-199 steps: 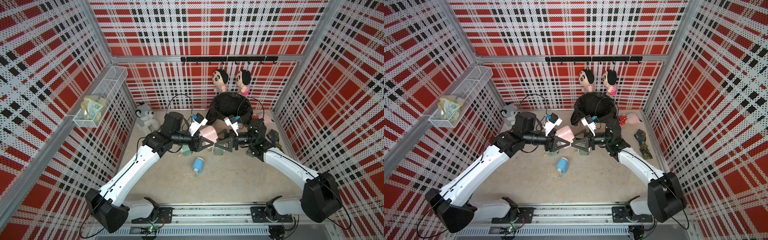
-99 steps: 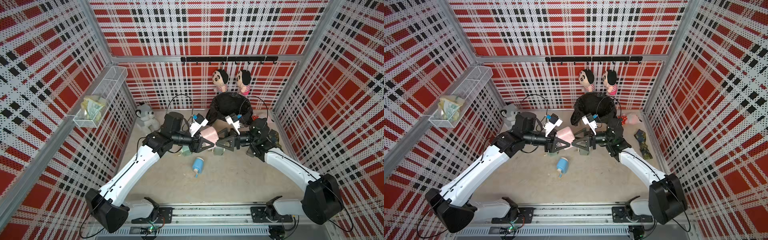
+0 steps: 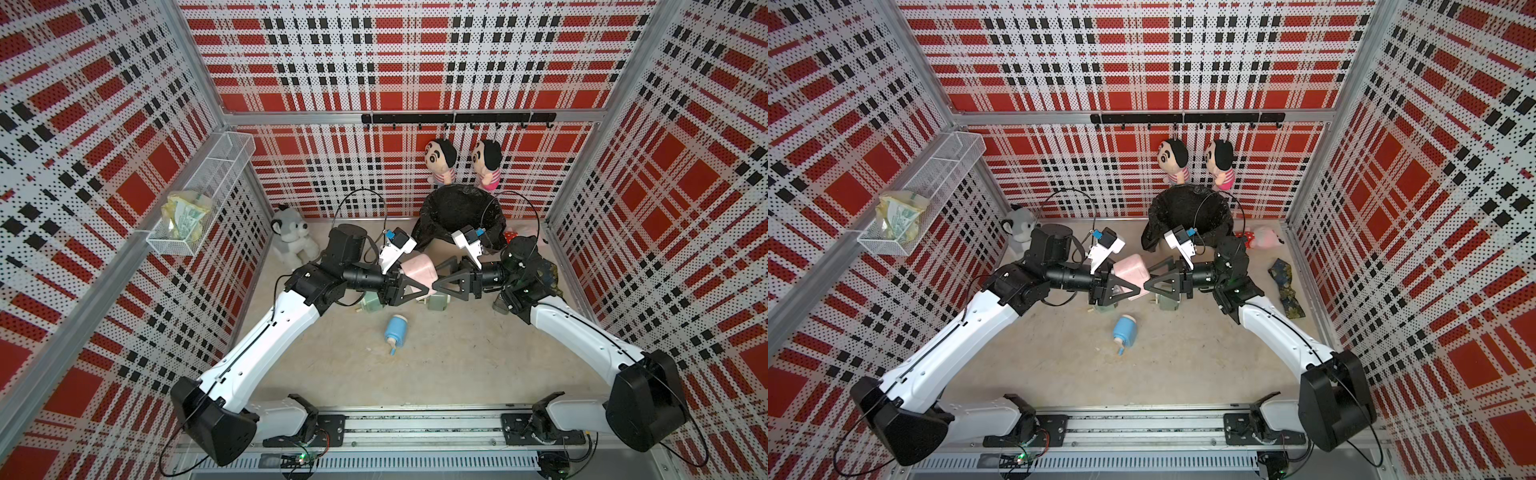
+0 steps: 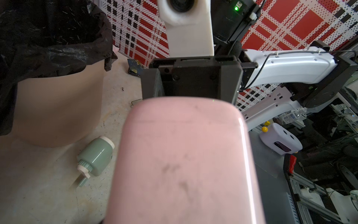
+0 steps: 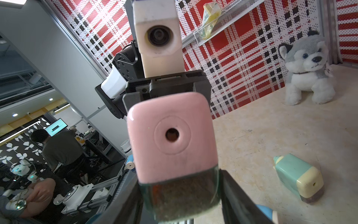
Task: Take out the pencil sharpener tray and clean the shavings
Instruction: Open the container of the pencil sharpener.
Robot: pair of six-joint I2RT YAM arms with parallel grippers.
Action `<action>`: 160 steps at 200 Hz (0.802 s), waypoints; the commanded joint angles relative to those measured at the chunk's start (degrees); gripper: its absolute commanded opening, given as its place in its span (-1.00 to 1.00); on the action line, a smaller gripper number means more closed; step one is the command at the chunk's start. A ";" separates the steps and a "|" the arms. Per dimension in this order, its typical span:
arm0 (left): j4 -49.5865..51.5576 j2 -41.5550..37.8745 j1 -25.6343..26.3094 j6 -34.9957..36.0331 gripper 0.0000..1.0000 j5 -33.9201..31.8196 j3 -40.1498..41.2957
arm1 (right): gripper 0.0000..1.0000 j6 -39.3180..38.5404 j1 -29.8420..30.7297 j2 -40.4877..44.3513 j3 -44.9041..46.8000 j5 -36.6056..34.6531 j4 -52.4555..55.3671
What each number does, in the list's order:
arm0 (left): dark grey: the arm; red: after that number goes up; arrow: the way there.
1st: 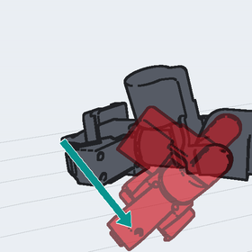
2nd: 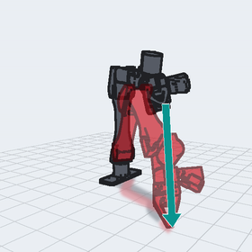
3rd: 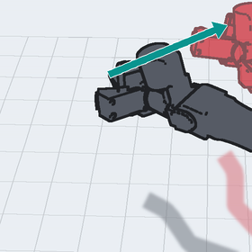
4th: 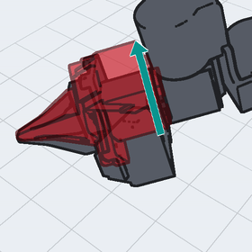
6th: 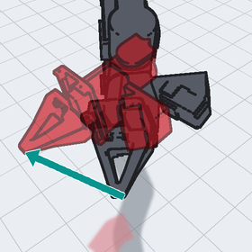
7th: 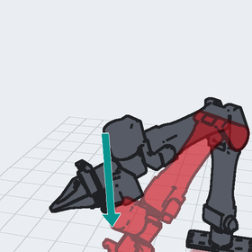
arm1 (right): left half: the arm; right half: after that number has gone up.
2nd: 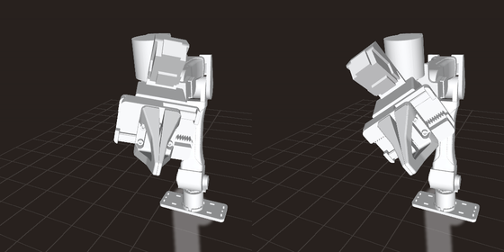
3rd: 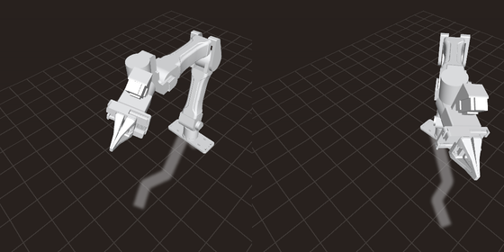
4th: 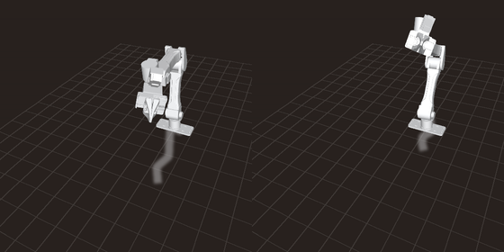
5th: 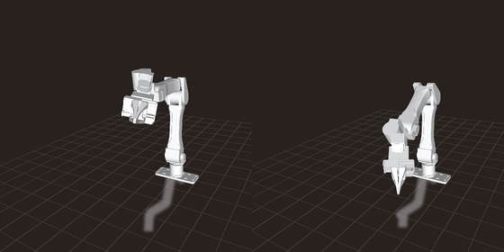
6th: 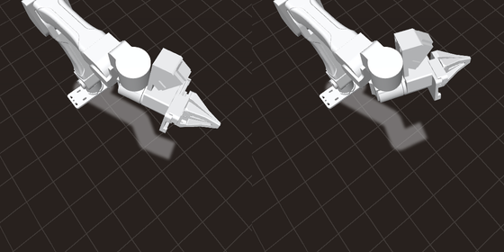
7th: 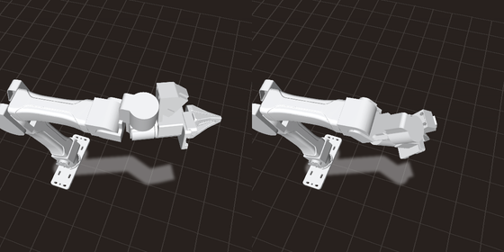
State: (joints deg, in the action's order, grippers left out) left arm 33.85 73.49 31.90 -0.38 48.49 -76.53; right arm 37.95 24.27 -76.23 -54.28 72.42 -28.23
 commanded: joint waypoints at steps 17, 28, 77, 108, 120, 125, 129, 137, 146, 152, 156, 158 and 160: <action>-2.61 -0.88 -0.11 0.62 0.07 2.38 0.07 | 0.04 0.19 0.40 1.61 -0.92 0.93 -1.04; -2.97 -1.05 -0.39 0.48 0.07 3.18 0.15 | 0.01 0.15 0.38 1.77 -0.81 0.97 -1.17; -3.19 -1.39 -0.67 0.26 0.07 3.59 0.75 | -0.05 0.04 0.27 1.74 -0.74 1.05 -1.48; -3.25 -1.92 -0.79 0.27 0.07 3.74 0.77 | -0.05 -0.20 -0.69 1.93 -0.69 0.92 -1.11; -3.24 -1.95 -0.96 0.27 0.07 3.75 0.86 | -0.05 -0.17 -1.26 1.96 -0.81 0.94 -1.04; -3.19 -1.99 -0.96 0.29 0.07 3.78 0.86 | -0.05 -0.18 -1.45 2.04 -0.78 0.96 -1.04; -3.26 -2.04 -0.92 0.29 0.07 3.83 0.86 | -0.05 -0.20 -1.54 2.09 -0.75 0.96 -1.04; -3.20 -1.94 -0.96 0.29 0.07 3.99 0.95 | -0.05 -0.05 -1.93 2.20 -0.73 0.90 -1.04; -3.20 -2.02 -0.96 0.31 0.07 4.10 1.08 | -0.05 0.08 -2.45 2.28 -0.62 0.86 -1.19; -3.18 -2.00 -0.98 0.33 0.07 4.16 1.12 | -0.05 0.41 -2.75 2.29 -0.64 0.93 -1.57; -3.20 -1.97 -0.96 0.31 0.07 4.16 1.19 | -0.05 0.76 -2.94 2.36 -0.48 0.91 -2.00; -3.24 -2.00 -1.01 0.37 0.07 4.16 1.18 | -0.05 0.99 -3.03 2.39 -0.48 0.91 -2.29; -3.23 -2.10 -1.00 0.38 0.06 4.16 1.20 | -0.05 1.25 -3.14 2.40 -0.41 1.02 -2.47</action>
State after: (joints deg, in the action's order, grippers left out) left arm 32.10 73.38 31.27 -1.41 50.17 -76.07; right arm 37.26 23.35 -75.64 -54.28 72.69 -28.69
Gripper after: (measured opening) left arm 0.585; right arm 0.573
